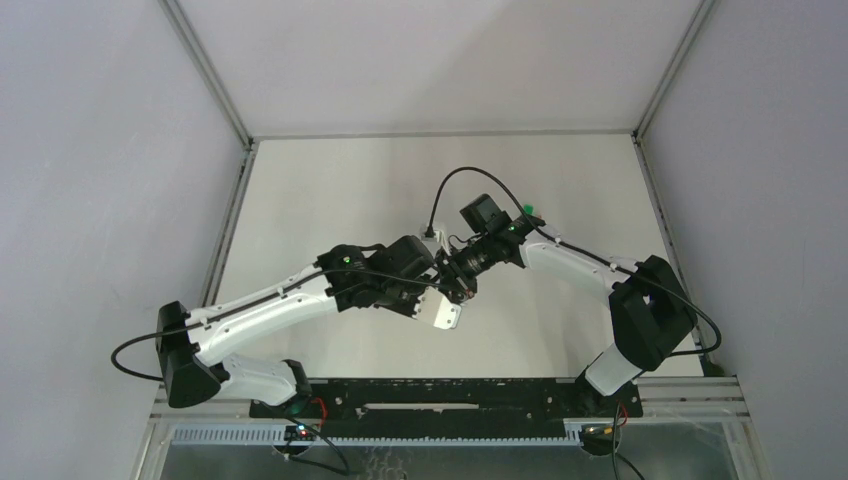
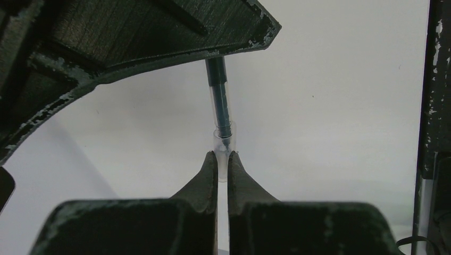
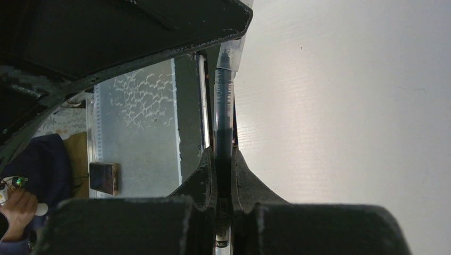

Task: Insert the pens into the pen caps
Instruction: Insert the pen cap onto the pen.

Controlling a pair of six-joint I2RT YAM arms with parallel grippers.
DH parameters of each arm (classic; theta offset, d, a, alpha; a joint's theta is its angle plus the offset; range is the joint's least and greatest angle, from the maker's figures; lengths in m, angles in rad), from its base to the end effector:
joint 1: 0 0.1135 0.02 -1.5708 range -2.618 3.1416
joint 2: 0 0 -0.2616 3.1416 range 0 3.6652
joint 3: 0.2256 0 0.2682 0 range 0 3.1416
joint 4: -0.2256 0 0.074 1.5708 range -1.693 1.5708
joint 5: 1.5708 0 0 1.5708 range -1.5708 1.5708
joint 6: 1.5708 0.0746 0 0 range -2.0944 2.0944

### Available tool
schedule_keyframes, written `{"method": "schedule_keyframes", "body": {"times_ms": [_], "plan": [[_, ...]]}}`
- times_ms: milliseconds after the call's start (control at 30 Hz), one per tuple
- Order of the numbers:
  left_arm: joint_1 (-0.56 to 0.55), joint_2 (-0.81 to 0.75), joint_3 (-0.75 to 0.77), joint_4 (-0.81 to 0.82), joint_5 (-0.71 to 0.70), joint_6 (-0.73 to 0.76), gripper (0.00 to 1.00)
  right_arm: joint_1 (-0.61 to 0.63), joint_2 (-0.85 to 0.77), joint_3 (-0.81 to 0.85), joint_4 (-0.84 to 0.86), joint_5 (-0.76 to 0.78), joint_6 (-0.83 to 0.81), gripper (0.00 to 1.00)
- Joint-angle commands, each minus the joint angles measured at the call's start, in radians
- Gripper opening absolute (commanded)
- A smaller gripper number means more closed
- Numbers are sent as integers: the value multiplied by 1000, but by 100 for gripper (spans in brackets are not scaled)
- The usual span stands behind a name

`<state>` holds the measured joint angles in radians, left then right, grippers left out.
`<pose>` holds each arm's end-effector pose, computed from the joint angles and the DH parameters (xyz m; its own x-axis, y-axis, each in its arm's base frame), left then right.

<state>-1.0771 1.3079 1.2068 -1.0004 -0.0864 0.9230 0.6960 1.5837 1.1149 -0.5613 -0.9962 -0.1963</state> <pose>0.1408 -0.2481 0.2671 0.4298 0.8778 -0.2115 0.8553 -0.3207 0.4071 0.2228 0.2677 0.2123 -0.5127 -0.5664 -0.6452 -0.7953 0.0302 0.6055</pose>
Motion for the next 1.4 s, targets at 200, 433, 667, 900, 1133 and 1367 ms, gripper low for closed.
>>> {"method": "schedule_keyframes", "body": {"times_ms": [200, 433, 667, 900, 1133, 1367], "plan": [[2, -30, 40, 49, 15, -11, 8, 5, -12, 36, 14, -78, -40, 0], [2, -35, 33, 54, 10, -12, 10, 1, -7, 36, 12, -75, -43, 0], [2, -40, 31, 56, 10, -13, 14, -2, -6, 36, 12, -75, -43, 0], [2, -33, 31, 55, 10, -18, 7, -8, -11, 36, 15, -56, -31, 0], [2, -31, 35, 41, -12, -19, 4, -13, -16, 36, 12, -65, -40, 0], [3, -34, 33, 34, -27, -18, 2, -13, -19, 36, 5, -70, -52, 0]]}}
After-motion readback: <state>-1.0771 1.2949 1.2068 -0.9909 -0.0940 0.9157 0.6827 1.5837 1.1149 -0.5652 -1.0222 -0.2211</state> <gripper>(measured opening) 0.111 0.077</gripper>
